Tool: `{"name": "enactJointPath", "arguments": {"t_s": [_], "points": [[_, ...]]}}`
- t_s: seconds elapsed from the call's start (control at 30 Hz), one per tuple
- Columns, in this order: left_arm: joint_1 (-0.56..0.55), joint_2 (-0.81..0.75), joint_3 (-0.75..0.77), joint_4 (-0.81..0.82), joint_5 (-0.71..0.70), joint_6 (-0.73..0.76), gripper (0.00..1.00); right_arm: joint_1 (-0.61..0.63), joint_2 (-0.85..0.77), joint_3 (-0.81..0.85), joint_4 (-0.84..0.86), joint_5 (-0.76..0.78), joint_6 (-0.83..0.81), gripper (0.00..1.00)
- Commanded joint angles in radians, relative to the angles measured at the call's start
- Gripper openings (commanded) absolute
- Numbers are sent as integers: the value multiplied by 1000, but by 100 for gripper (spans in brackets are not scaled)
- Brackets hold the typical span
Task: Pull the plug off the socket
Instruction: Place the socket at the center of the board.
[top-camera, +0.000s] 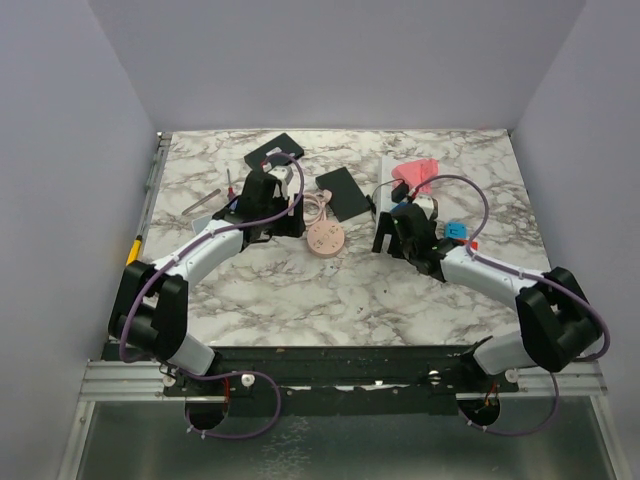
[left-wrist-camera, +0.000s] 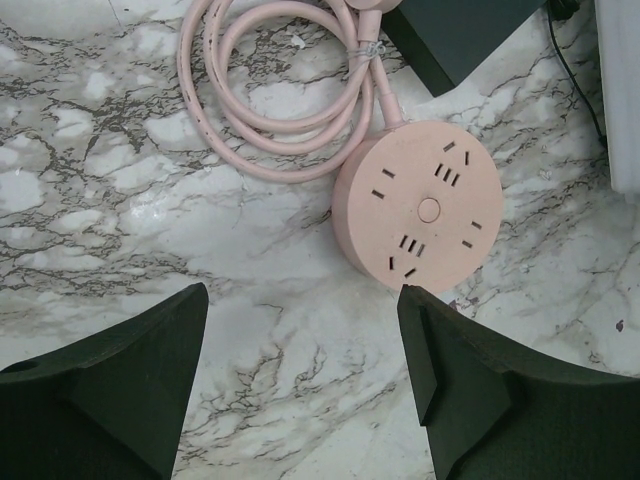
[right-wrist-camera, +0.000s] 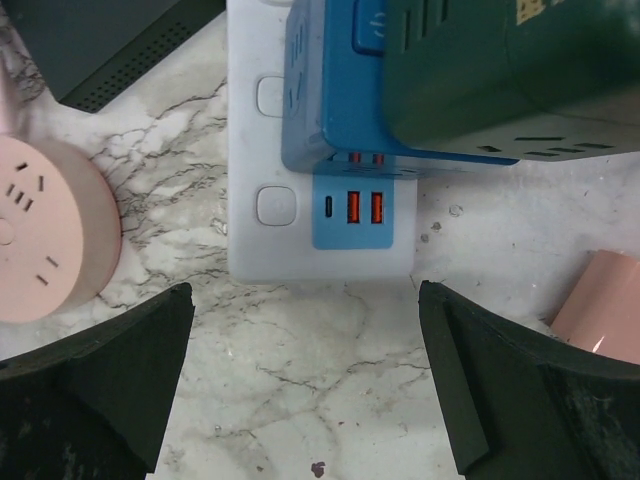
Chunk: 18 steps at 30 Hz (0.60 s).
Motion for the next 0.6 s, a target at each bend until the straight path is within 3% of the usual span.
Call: {"name": "enactJointPath", "arguments": {"t_s": [0.0, 0.57], "points": [[-1, -17, -12, 3, -17, 12, 80, 1, 54, 39, -46, 41, 51, 100], [0, -8, -4, -11, 3, 15, 80, -34, 148, 85, -35, 54, 7, 100]]}}
